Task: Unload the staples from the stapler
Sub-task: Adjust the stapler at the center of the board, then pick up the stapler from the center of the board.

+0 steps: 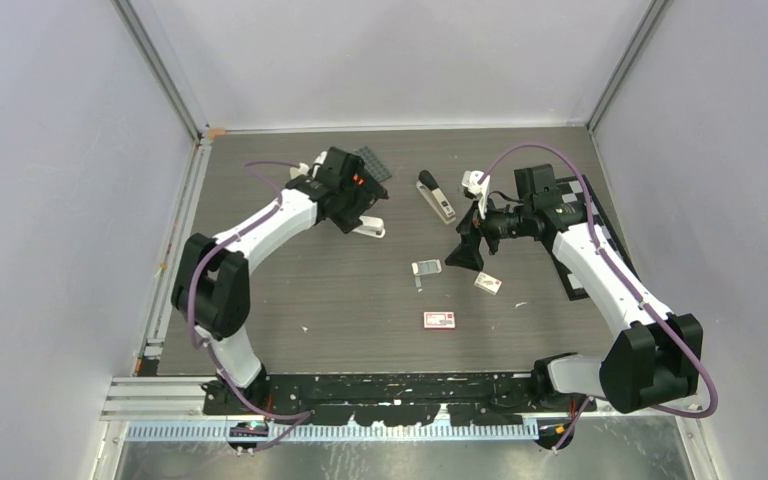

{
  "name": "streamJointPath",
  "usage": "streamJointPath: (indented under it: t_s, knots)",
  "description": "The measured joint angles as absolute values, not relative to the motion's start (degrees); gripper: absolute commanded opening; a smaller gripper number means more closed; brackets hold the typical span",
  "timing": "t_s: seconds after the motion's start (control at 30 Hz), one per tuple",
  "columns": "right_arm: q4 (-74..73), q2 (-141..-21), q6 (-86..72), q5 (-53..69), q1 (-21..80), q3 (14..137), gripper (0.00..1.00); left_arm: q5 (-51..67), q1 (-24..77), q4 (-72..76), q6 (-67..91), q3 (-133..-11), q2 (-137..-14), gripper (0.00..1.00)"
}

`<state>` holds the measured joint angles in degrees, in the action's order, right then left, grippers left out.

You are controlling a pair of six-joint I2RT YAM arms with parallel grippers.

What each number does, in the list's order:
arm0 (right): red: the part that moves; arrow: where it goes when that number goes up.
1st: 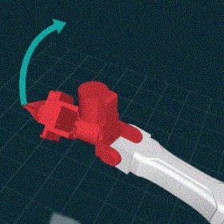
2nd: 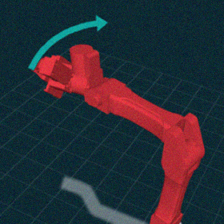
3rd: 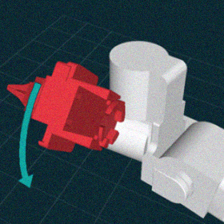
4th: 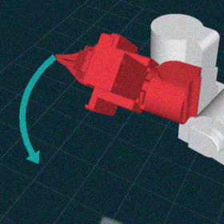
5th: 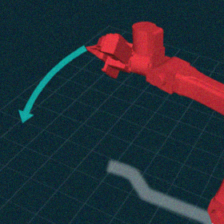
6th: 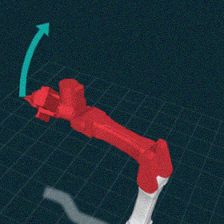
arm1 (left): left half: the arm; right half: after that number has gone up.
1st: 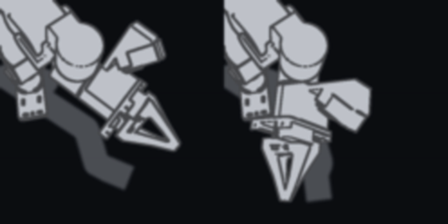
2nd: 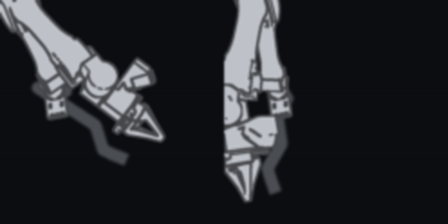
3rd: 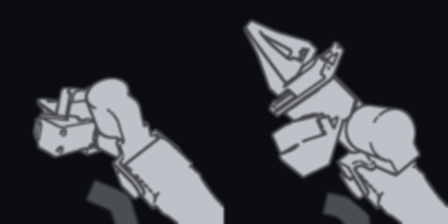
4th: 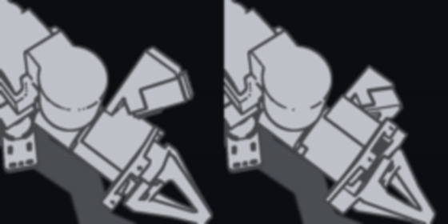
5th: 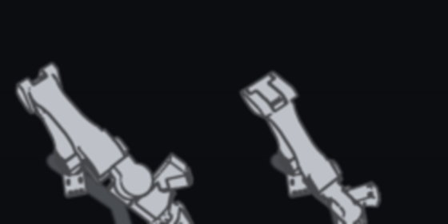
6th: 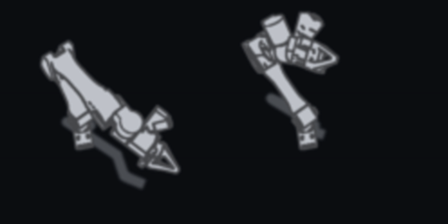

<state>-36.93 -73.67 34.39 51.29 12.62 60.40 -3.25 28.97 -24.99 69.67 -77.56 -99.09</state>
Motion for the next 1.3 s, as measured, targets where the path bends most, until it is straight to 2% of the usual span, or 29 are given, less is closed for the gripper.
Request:
streamJointPath:
  t_s: [0.23, 0.4, 0.53, 0.63, 1.0, 1.07, 1.27, 1.3]
  knots:
    - [-37.0, -73.7, 34.4, 51.4, 12.6, 60.4, 1.0, -4.6, 29.6, -35.9, 74.2, -84.4, -108.2, 0.83]
    - [-37.1, -73.7, 34.6, 51.4, 12.6, 60.4, 1.0, -5.7, 29.5, -40.1, 76.2, -87.8, -113.1, 0.77]
    - [-37.3, -73.7, 34.8, 51.5, 12.6, 60.4, 1.0, -5.6, 29.5, -41.8, 76.7, -91.2, -116.0, 0.68]
    - [-37.3, -73.7, 34.8, 51.6, 12.6, 60.4, 1.0, -5.7, 29.5, -41.9, 77.2, -92.1, -117.0, 0.6]
    - [-37.3, -73.7, 34.9, 51.7, 12.6, 60.4, 1.0, -5.0, 29.4, -41.8, 77.8, -92.1, -117.8, 0.53]
    - [-37.3, -73.7, 34.9, 51.8, 12.6, 60.4, 1.0, -4.5, 29.3, -41.4, 77.9, -92.1, -118.0, 0.46]
    - [-37.3, -73.7, 35.1, 51.8, 12.5, 60.4, 1.0, -2.9, 29.2, -40.5, 77.9, -92.0, -118.2, 0.12]
    - [-37.4, -73.7, 35.2, 51.8, 12.4, 60.4, 1.0, -2.7, 29.2, -40.3, 77.8, -91.8, -118.2, 0.09]
